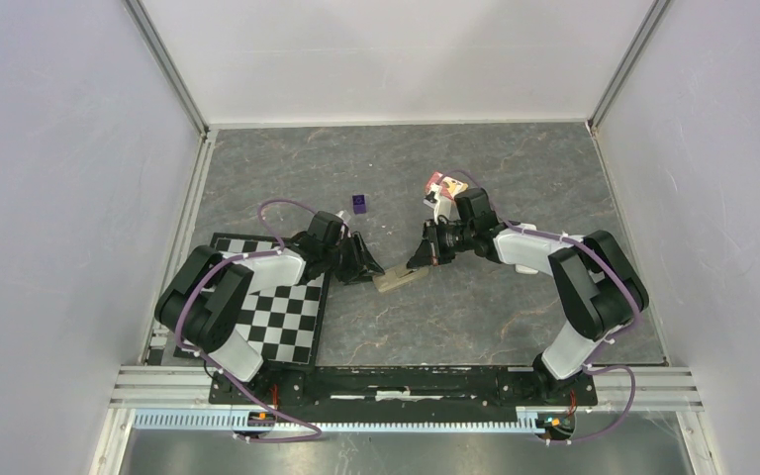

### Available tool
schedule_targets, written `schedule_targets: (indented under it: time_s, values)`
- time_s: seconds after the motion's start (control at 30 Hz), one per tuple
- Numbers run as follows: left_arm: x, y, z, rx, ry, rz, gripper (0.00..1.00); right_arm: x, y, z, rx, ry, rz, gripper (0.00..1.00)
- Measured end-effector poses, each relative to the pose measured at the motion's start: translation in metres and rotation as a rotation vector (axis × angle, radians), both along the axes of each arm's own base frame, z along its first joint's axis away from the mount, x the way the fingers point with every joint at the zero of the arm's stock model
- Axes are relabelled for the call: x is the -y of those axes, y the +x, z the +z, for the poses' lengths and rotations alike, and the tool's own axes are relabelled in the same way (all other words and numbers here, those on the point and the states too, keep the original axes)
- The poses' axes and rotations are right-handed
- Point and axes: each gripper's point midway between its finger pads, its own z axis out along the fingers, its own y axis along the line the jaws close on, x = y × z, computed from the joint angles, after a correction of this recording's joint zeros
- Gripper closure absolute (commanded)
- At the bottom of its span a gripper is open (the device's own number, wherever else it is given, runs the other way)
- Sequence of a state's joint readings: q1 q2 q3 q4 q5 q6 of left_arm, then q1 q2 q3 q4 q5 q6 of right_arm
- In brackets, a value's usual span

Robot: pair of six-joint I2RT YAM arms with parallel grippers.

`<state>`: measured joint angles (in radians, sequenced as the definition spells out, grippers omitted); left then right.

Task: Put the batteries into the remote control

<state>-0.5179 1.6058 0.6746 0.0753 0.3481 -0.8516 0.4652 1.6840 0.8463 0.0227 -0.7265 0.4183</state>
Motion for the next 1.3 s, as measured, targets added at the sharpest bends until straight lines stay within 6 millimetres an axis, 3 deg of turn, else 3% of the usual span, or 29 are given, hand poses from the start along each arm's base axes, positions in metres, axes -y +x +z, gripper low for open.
schedule_targets:
  time_s: [0.17,0.57,1.3]
  values:
    - [0.0,0.0,0.0,-0.003,0.001,0.0,0.5,0.001,-0.001,-0.001,-0.004,0.004,0.001,0.94]
    - [0.0,0.001,0.0,-0.001,0.018,-0.018,0.5,0.006,0.006,-0.01,-0.073,-0.012,-0.016,1.0]
    - [-0.001,0.009,0.0,0.042,0.055,-0.04,0.5,0.012,0.006,-0.017,-0.178,-0.07,-0.059,1.0]
